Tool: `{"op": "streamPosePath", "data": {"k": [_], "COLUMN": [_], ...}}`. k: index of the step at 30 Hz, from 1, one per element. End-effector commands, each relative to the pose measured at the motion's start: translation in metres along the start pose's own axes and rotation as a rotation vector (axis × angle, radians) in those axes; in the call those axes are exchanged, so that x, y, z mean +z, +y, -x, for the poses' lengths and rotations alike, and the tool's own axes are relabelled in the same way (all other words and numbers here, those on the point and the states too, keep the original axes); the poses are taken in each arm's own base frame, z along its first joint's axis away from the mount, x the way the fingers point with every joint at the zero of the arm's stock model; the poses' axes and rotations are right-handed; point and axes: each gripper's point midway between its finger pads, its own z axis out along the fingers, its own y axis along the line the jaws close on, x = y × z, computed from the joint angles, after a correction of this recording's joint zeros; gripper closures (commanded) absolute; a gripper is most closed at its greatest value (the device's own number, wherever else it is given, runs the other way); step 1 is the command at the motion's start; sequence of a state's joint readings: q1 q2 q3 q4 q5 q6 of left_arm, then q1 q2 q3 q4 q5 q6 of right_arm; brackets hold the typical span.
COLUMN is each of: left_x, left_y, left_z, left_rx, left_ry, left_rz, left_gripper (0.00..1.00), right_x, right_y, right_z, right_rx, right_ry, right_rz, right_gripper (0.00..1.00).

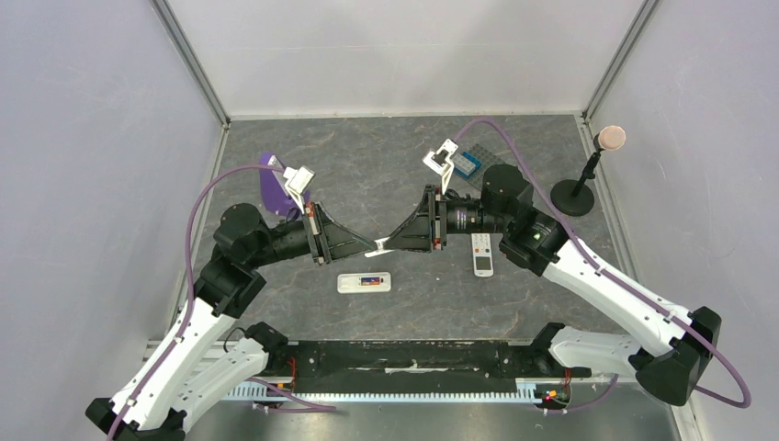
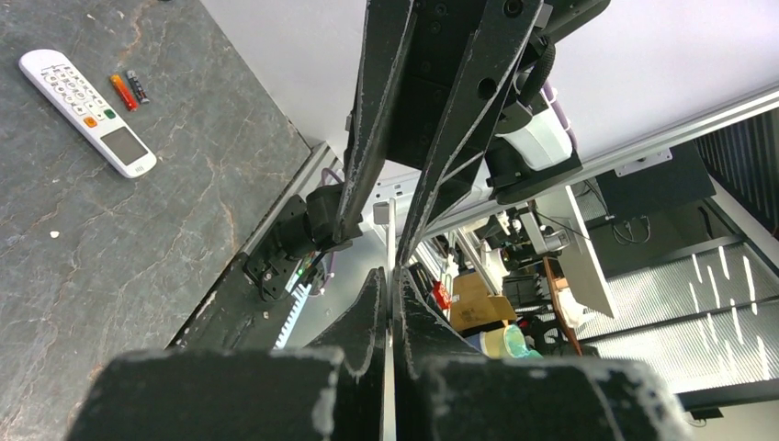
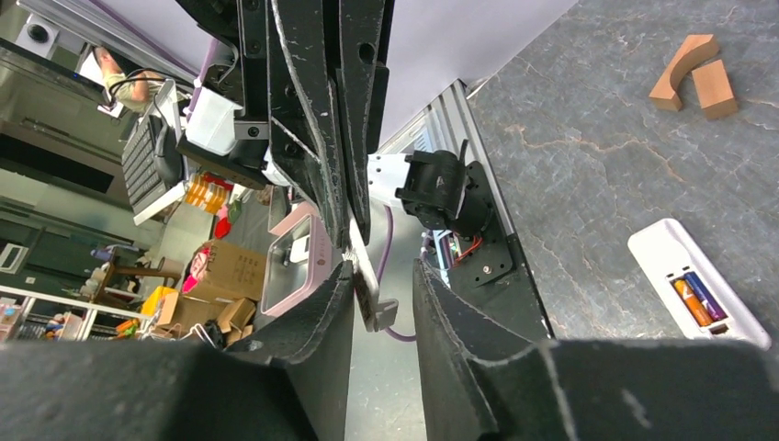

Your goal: Load the batteries into the remote control

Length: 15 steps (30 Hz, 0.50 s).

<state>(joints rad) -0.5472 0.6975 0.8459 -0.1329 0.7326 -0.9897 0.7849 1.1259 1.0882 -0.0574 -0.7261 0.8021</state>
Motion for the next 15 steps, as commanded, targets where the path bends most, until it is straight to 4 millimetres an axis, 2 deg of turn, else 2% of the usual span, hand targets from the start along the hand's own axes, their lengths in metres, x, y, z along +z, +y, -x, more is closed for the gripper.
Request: {"op": "streamPosePath", "data": {"k": [1, 6, 7, 9, 10, 12, 14, 15], "left_x": [-0.005, -0.005, -0.005, -0.005, -0.006, -0.009, -0.019, -0.026], "left_y": [-0.021, -0.02, -0.019, -0.015, -0.011, -0.001, 0.023, 0.037], "left_z": [0.003, 0.003, 0.003, 0.006, 0.007, 0.012, 0.021, 0.022], "left_rx": [0.093, 0.094, 0.092, 0.09, 0.092, 0.097, 0.096, 0.091], "left_ry": [-0.004, -0.005, -0.006, -0.023, -0.036, -0.081, -0.158, -0.187], "left_rz": [-0.071, -0.067, -0.061, -0.031, -0.01, 0.059, 0.213, 0.293], "left_gripper": [0.98, 0.98, 0.91, 0.58, 0.47, 0.4, 0.32, 0.32], "right_x": [-0.004, -0.006, -0.005, -0.006, -0.005, -0.006, -0.007, -0.006], "right_y": [0.007, 0.01, 0.009, 0.007, 0.004, -0.004, -0.018, -0.027], "right_z": [0.004, 0.008, 0.008, 0.005, 0.003, -0.003, -0.012, -0.018], "right_rx": [-0.016, -0.01, -0.007, 0.002, 0.007, 0.023, 0.042, 0.055], "right_ry": [-0.025, -0.035, -0.036, -0.034, -0.032, -0.032, -0.035, -0.036], "right_rz": [0.021, 0.026, 0.024, 0.018, 0.012, -0.011, -0.048, -0.07], "right_gripper": [0.73, 0.97, 1.0, 1.0, 1.0, 1.0, 1.0, 1.0]}}
